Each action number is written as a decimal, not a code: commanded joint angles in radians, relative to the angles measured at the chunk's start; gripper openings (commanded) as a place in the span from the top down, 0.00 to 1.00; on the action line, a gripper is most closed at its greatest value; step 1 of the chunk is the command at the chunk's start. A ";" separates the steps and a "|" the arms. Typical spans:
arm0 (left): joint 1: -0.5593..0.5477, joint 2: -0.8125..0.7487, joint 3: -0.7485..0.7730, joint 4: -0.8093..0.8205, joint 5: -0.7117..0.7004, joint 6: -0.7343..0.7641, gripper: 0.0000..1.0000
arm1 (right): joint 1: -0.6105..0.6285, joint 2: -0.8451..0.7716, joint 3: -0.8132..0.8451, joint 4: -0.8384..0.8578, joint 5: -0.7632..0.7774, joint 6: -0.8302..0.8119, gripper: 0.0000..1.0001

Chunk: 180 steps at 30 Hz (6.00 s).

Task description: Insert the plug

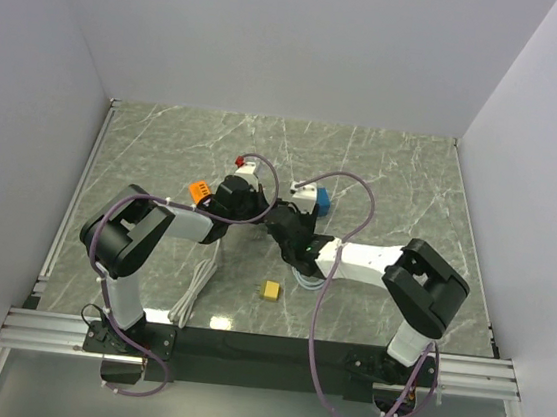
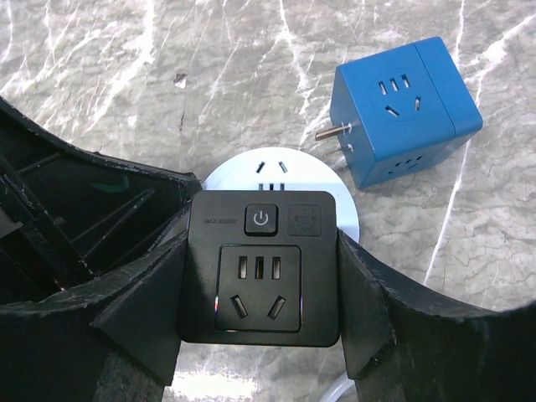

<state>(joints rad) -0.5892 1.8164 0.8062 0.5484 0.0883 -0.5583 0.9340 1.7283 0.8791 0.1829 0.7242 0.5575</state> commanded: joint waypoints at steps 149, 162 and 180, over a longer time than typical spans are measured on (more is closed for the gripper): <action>-0.242 -0.218 0.008 -0.288 -0.061 0.514 0.73 | -0.373 -0.316 -0.014 -0.134 -0.374 -0.154 0.13; -0.241 -0.150 0.152 -0.461 -0.117 0.615 0.62 | -0.446 -0.070 0.152 -0.125 -0.468 -0.215 0.13; -0.212 -0.137 0.211 -0.535 -0.188 0.598 0.36 | -0.448 0.053 0.198 -0.103 -0.513 -0.269 0.15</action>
<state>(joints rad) -0.8131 1.6653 0.9871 0.0624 -0.0586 0.0139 0.4900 1.7630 1.0294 0.0666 0.2058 0.3138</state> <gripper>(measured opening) 0.677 0.851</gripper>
